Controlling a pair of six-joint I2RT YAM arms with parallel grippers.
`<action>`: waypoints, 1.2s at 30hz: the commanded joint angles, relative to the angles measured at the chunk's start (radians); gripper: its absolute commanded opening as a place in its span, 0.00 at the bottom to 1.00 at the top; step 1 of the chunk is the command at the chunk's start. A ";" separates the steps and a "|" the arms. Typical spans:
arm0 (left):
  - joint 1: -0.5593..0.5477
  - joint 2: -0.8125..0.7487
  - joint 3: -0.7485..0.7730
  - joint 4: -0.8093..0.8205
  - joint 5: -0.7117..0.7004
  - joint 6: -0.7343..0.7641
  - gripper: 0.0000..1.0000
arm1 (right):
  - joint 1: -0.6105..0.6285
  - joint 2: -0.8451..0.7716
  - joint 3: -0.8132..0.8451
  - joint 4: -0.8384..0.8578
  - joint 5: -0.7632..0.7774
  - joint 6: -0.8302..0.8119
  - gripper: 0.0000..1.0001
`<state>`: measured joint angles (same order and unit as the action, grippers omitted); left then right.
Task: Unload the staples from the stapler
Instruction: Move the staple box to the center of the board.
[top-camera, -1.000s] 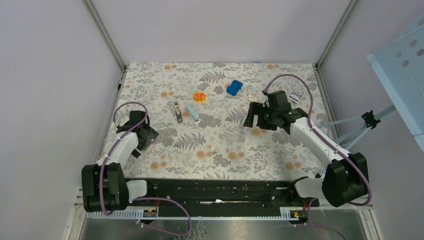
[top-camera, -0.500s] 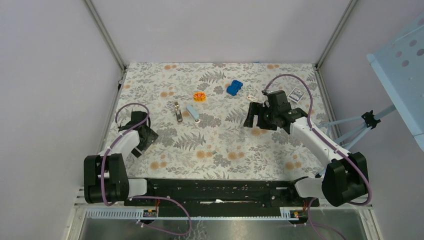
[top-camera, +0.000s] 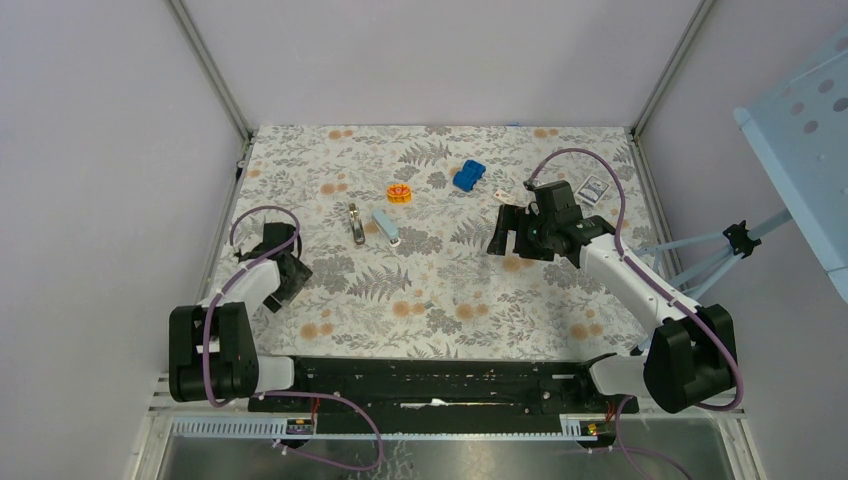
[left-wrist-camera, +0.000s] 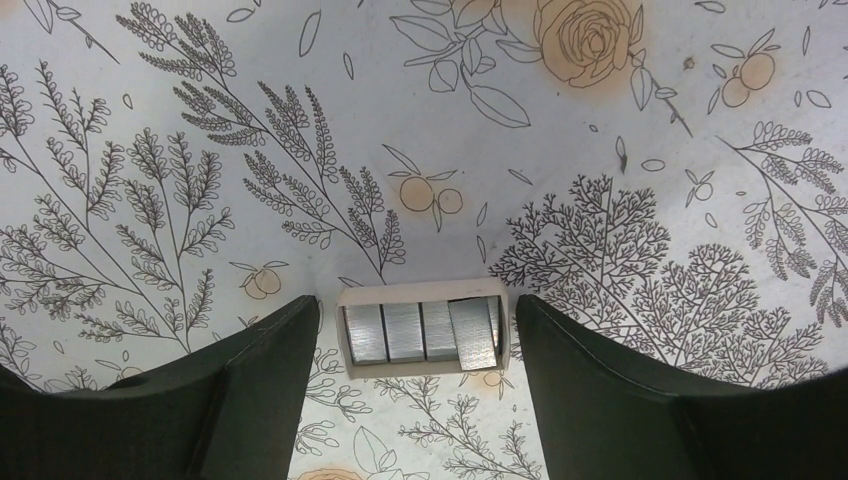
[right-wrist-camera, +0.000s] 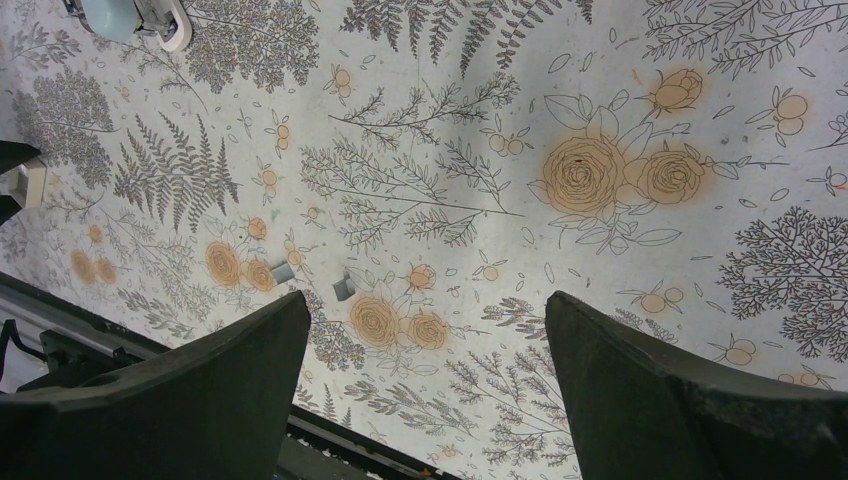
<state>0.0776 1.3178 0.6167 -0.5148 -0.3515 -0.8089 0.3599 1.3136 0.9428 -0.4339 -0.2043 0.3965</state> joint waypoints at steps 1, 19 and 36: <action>0.006 0.029 -0.014 0.042 -0.004 -0.012 0.74 | -0.001 -0.013 0.027 -0.005 -0.023 -0.019 0.95; -0.065 0.018 -0.038 0.104 0.135 0.045 0.51 | -0.001 -0.012 0.013 0.024 -0.032 0.007 0.96; -0.556 0.115 0.066 0.137 0.150 -0.015 0.51 | -0.001 -0.037 0.005 0.016 -0.028 0.012 0.98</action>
<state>-0.3893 1.3769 0.6544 -0.3851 -0.2695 -0.7906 0.3599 1.3125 0.9428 -0.4286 -0.2226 0.4072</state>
